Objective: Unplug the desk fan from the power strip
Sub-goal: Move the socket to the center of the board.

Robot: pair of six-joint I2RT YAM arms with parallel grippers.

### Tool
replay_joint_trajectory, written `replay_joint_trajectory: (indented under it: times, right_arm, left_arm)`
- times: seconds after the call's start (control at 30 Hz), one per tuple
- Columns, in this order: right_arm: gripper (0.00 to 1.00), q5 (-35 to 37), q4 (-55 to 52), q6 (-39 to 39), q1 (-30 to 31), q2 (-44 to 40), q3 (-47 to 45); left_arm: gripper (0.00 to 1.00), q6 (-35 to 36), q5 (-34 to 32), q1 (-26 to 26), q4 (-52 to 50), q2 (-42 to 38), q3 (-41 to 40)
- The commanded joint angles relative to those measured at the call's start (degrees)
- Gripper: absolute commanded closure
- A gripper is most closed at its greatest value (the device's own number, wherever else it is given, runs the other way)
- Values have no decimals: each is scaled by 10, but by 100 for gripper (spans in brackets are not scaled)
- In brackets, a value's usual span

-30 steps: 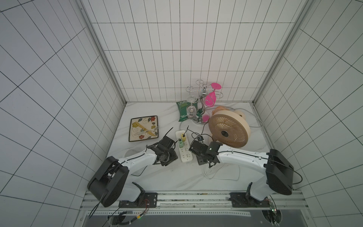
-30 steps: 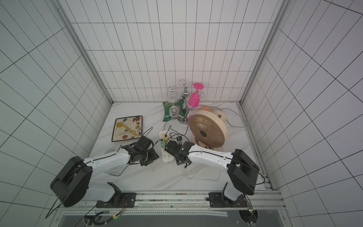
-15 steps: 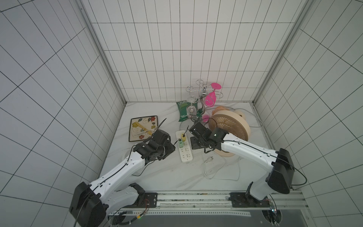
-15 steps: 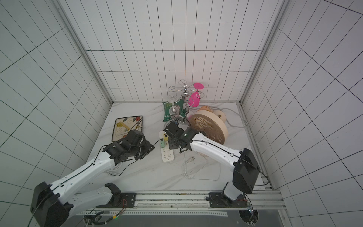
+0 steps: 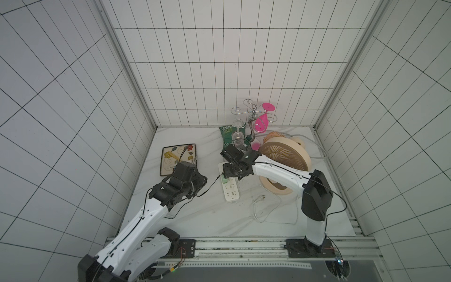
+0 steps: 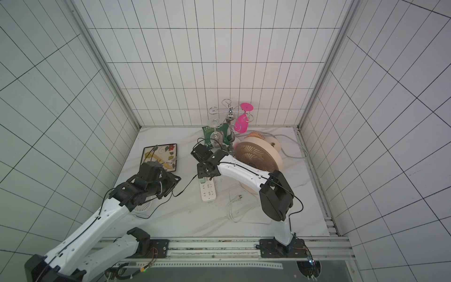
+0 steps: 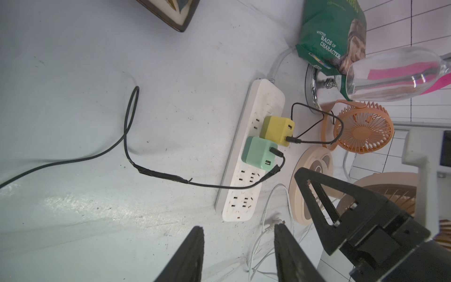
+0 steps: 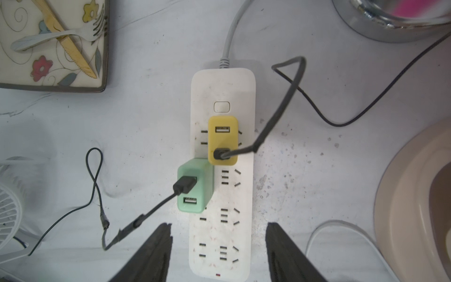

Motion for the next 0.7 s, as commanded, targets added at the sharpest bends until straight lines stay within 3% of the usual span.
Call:
replay_joint_trajectory:
  times: [0.0,0.33,0.67]
  right_arm:
    - [33,-3,-27,6,-10,36,41]
    - [37,15,-48,10,-19,112,117]
    - [46,18,-66,6,-40,153,157]
  left_arm:
    - [51,49,35,55,18,23,25]
    - [50,95,148,135,75,159,76]
    - [50,103,167,163,117,228,73]
